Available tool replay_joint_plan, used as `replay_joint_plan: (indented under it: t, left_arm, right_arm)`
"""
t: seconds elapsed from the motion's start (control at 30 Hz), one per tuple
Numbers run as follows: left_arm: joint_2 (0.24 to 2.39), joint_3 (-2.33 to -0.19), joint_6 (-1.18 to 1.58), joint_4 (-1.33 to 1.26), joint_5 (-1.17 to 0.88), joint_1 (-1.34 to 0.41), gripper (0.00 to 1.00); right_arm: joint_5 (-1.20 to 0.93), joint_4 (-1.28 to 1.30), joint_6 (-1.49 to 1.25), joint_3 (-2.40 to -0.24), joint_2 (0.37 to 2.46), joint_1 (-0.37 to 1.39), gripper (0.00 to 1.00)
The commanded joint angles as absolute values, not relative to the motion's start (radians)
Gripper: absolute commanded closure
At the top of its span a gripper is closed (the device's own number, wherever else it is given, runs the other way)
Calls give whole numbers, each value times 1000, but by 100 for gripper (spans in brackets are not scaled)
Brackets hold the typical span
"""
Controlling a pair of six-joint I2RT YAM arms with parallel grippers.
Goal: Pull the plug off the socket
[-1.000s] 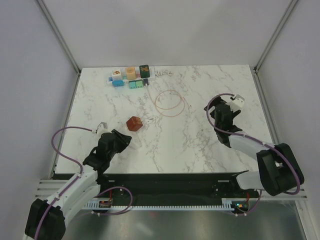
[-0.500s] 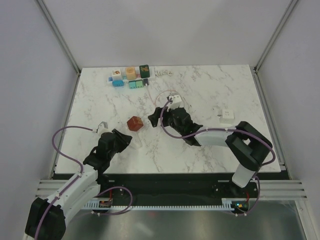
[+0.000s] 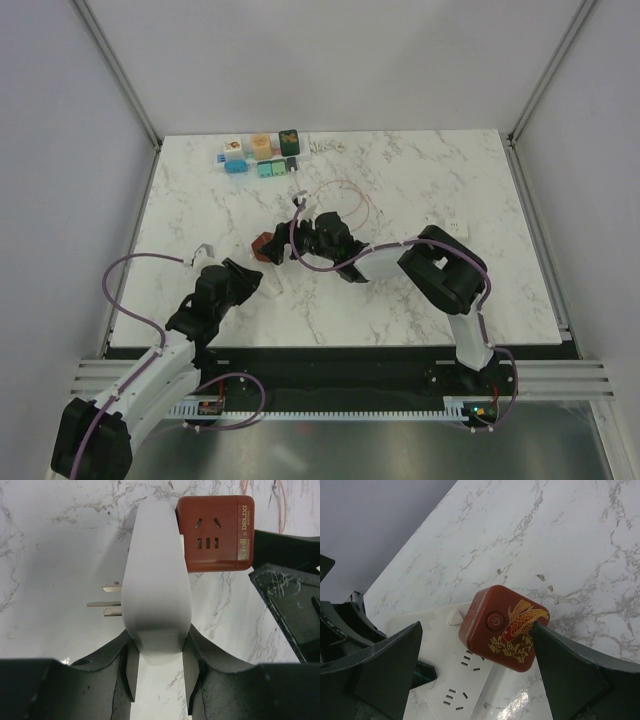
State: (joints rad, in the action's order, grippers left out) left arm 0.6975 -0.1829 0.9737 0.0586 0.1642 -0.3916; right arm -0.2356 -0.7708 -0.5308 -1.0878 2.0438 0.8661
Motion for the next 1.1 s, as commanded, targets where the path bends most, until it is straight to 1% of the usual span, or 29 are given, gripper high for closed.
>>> replay_joint_plan:
  t: [0.0,0.2,0.27,0.3,0.37,0.47,0.53,0.67,0.73,0.77,0.8,0.83,0.87,0.9,0.93,1.0,1.03,1.07]
  left_arm:
    - [710,-161,914,121,163,-393,98]
    - [707,-160,917,124,163,-393,98]
    - [707,-160,917,126,164,-393,98]
    - [707,-160,917,126,164,-393,98]
    - [710,-161,917,124,166,-393,98]
    - [710,-161,917,126,166,-393,98]
    - [710,-161,917,126,167,-393,98]
    - [709,-161,922,127,172,-393,98]
    - [712,-161,922,126,175,-393,98]
    - [716,-163,926,133,178,-393,98]
    - [722,-167,934,144,190,-393,98]
    - [724,-170,946,153,198,-393,98]
    - [729,-179,980,205,239,-393,98]
    - [727,-179,991,206,239,-393,98]
    - [726,-179,1000,219,250,-393,98]
    - [721,-183,1014,242,267,-393,98]
    - [718,-183,1022,247,271,-393,98]
    - [718,-181,1025,252,276,-393,98]
  right_arm:
    - [-273,-743,-535,-1153,2088,880,2]
    - [-207,-678,-520,-1181,2098,881,2]
    - [-170,-628,-515,-1196,2112,881,5]
    - [-163,-611,-515,-1216,2118,882,9]
    - [-131,-556,-525,-1239,2138,881,11]
    - [-126,-534,-543,-1259,2157,882,14]
    - [-130,-531,-561,-1270,2169,882,19]
    - [-156,-537,-587,-1284,2186,881,23]
    - [-166,-543,-601,-1285,2192,881,28]
    - [-167,-552,-604,-1284,2192,881,32]
    - [-166,-558,-609,-1278,2192,876,45]
    - [-167,-566,-629,-1272,2191,873,54]
    - [-181,-624,-684,-1235,2191,841,92]
    - [-190,-624,-684,-1235,2191,841,92]
    - [-205,-681,-748,-1221,2191,827,100]
    - [-241,-808,-842,-1139,2189,773,100]
    - [-286,-978,-904,-1103,2192,755,100]
    - [-302,-1055,-1002,-1048,2198,721,100]
